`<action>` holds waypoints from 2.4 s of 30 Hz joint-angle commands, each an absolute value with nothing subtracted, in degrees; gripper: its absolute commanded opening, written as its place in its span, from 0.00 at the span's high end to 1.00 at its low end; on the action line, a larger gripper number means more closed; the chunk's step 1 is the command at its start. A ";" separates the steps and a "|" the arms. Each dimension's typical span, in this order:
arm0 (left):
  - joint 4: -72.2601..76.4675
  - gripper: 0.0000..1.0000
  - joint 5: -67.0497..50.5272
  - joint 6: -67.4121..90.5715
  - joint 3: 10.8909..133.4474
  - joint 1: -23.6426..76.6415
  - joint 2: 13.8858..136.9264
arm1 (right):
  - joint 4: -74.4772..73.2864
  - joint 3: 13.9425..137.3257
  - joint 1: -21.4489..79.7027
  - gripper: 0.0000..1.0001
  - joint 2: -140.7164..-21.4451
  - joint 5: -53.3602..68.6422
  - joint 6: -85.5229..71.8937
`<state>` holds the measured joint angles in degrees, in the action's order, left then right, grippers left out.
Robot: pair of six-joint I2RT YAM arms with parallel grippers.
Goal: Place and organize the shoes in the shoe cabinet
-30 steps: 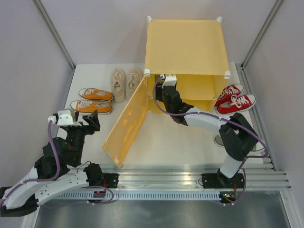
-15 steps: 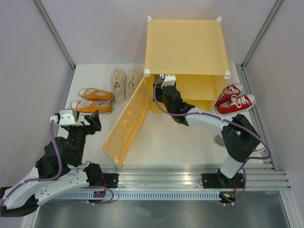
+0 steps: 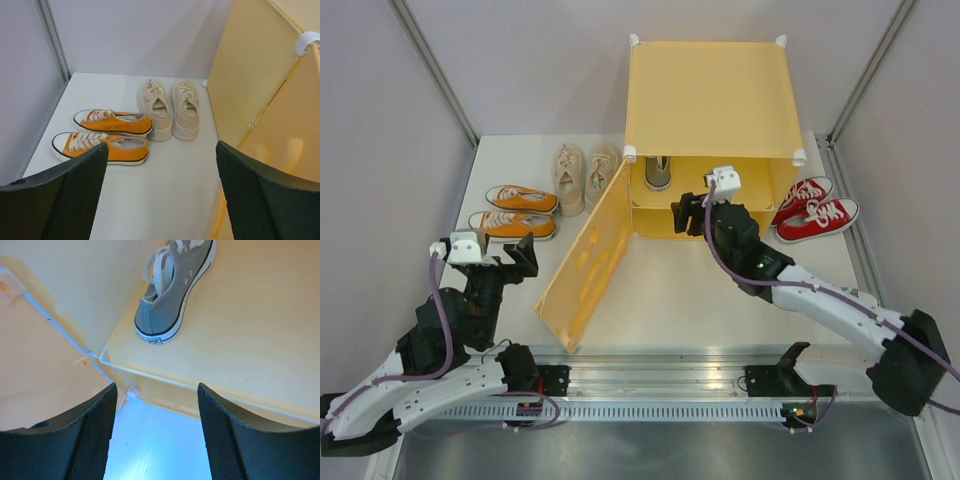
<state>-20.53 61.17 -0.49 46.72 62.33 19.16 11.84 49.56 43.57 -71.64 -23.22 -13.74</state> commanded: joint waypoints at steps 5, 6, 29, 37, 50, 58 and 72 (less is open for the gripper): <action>-18.37 0.00 57.57 -1.32 46.14 61.96 18.55 | -5.52 42.19 44.12 0.30 -52.49 -31.87 -22.91; -18.37 0.00 57.39 -1.41 46.06 62.05 18.37 | -7.80 41.49 44.03 0.30 -49.51 -33.47 -24.33; -18.11 0.00 56.60 -1.05 45.26 62.05 18.28 | -57.21 37.79 42.54 0.37 -43.33 -56.78 -85.33; -18.11 0.00 56.34 -1.05 45.26 61.96 19.51 | -54.51 34.19 39.38 0.36 -44.56 -54.85 -87.90; -18.11 0.00 55.55 -0.88 45.09 62.05 19.95 | -33.59 25.67 15.67 0.33 -49.04 -37.55 -68.31; -18.11 0.00 55.02 -0.88 45.26 62.05 19.60 | -26.37 23.20 11.16 0.81 -50.19 -28.92 -62.67; -18.19 0.00 55.11 -0.88 45.18 62.05 18.90 | -30.84 25.49 10.99 0.99 -38.59 -25.84 -59.33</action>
<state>-20.36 56.40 -0.49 45.52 62.33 19.07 -31.09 23.40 10.66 -41.56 -28.62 -60.34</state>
